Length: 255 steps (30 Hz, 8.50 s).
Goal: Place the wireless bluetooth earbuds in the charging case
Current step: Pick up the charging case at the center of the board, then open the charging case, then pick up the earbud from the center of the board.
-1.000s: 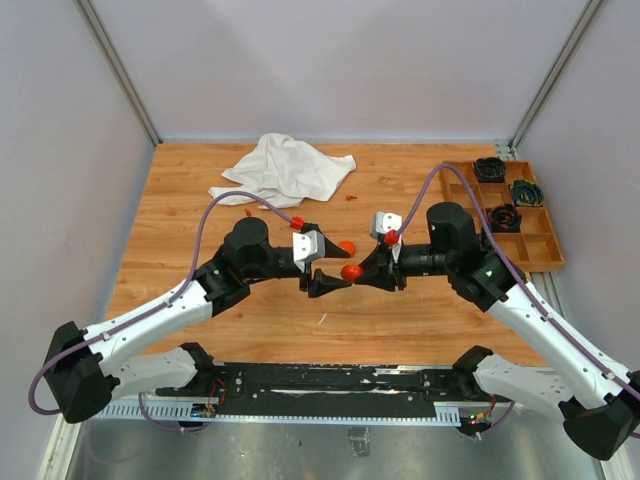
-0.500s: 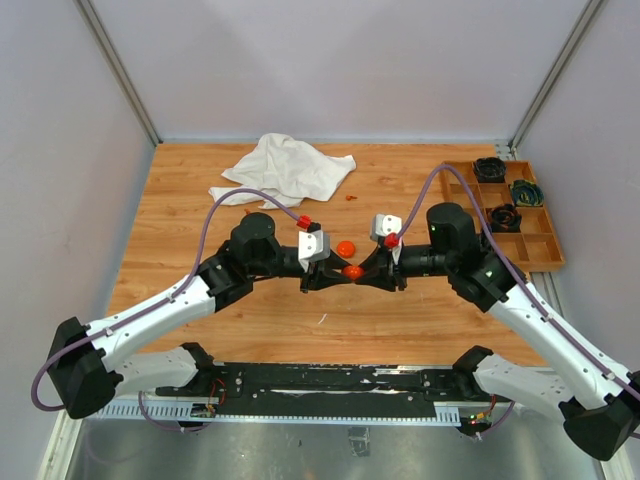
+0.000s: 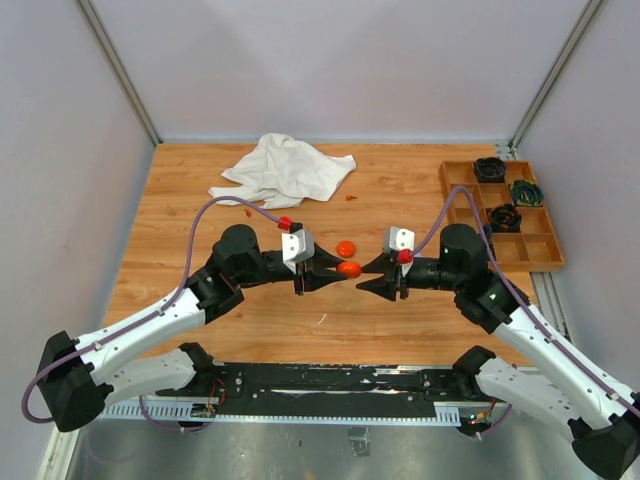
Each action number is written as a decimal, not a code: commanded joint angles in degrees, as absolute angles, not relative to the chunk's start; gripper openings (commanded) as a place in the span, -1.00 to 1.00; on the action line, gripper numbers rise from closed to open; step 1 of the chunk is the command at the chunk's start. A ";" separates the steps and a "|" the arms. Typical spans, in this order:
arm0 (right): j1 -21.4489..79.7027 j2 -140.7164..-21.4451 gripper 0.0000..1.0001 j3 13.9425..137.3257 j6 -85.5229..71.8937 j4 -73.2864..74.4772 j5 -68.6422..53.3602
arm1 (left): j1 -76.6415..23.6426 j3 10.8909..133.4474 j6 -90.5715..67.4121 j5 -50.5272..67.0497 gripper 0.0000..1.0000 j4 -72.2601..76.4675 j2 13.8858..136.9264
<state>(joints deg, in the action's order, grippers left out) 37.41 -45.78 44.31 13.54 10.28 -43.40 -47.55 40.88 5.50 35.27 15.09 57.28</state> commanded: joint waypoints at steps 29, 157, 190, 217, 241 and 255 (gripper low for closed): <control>36.33 -44.24 -0.42 30.89 -2.03 -24.76 -48.83 | -47.72 38.65 -2.22 36.65 -0.99 26.45 56.90; 34.18 -49.46 -0.98 16.90 -4.84 -39.64 -34.38 | -6.53 51.27 -19.17 -8.89 0.85 -9.53 84.94; 35.00 -48.08 -0.98 15.64 -5.01 -40.78 -32.73 | -3.08 56.87 -20.31 -4.27 0.51 -19.81 94.70; 35.30 -48.26 -0.98 15.52 -4.92 -40.87 -32.17 | -3.08 65.38 -14.68 -11.12 -0.11 -27.61 105.35; 35.51 -47.99 -0.98 15.55 -4.93 -40.79 -32.20 | -3.08 66.70 -12.44 -8.04 -0.46 -32.34 106.96; 35.50 -50.45 -0.99 17.75 -4.46 -39.96 -34.10 | -4.07 56.95 -18.76 4.59 -0.63 -20.76 96.39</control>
<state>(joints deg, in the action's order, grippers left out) 35.86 -49.67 16.19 -4.71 -37.91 -32.99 -3.25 60.42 -15.16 -1.52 -24.51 100.16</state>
